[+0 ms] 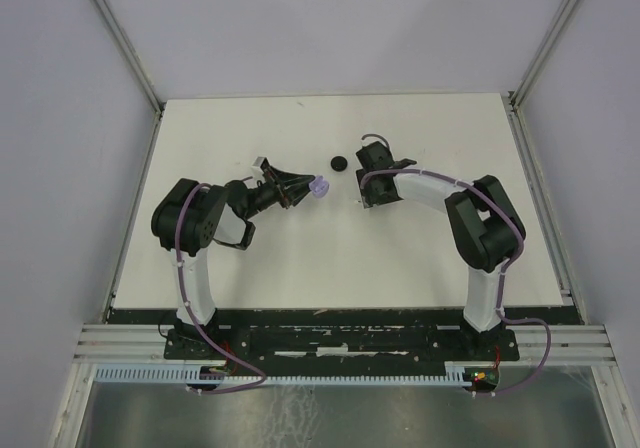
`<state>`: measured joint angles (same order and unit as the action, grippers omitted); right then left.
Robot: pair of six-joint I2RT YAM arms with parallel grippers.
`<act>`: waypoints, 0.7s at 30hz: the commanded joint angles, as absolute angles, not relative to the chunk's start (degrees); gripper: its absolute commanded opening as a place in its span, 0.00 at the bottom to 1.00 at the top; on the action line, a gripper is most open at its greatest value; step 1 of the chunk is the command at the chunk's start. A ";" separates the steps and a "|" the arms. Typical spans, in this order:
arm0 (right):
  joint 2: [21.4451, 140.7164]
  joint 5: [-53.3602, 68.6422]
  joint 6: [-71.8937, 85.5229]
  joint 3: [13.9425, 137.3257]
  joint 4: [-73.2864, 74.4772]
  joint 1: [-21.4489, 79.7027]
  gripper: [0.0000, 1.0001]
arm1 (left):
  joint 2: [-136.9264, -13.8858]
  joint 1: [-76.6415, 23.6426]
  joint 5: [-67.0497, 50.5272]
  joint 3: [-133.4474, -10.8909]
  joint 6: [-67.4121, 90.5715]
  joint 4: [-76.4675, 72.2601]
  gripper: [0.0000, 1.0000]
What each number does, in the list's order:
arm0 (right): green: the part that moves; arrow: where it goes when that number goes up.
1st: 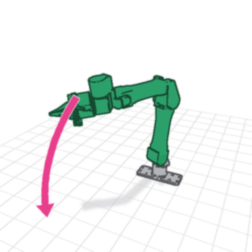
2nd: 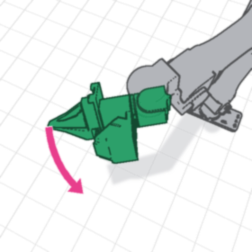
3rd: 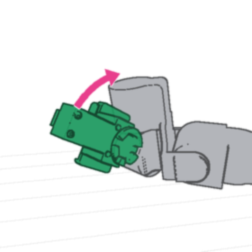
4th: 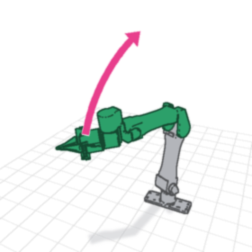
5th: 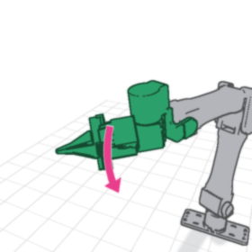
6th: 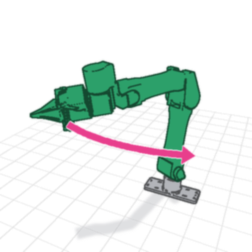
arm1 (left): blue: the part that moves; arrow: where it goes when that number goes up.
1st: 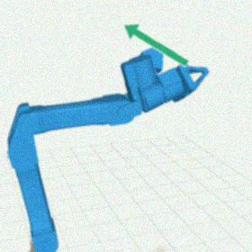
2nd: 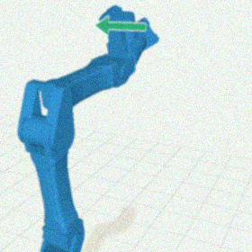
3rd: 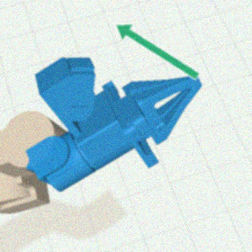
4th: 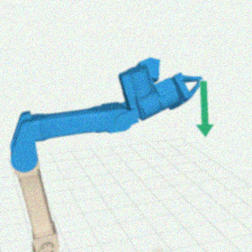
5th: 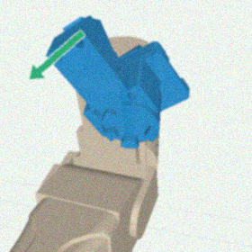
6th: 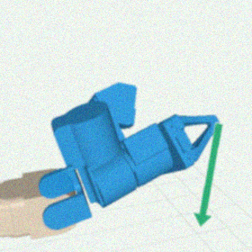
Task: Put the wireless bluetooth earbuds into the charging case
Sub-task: Pick up the earbud from the center of the board.
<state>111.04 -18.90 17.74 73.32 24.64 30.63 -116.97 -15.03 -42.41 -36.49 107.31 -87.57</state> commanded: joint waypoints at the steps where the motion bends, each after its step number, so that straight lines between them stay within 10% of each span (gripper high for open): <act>1: 112.77 -18.85 17.29 76.27 23.20 30.82 0.73 | -116.05 -14.34 -43.64 -36.79 105.21 -99.06 0.03; 21: 114.94 -15.69 18.44 78.90 23.22 30.76 0.68 | -116.51 -13.97 -43.54 -36.74 105.29 -99.07 0.03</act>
<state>114.10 -17.37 17.74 77.14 23.57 30.63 -116.97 -14.22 -42.50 -36.47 107.31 -87.57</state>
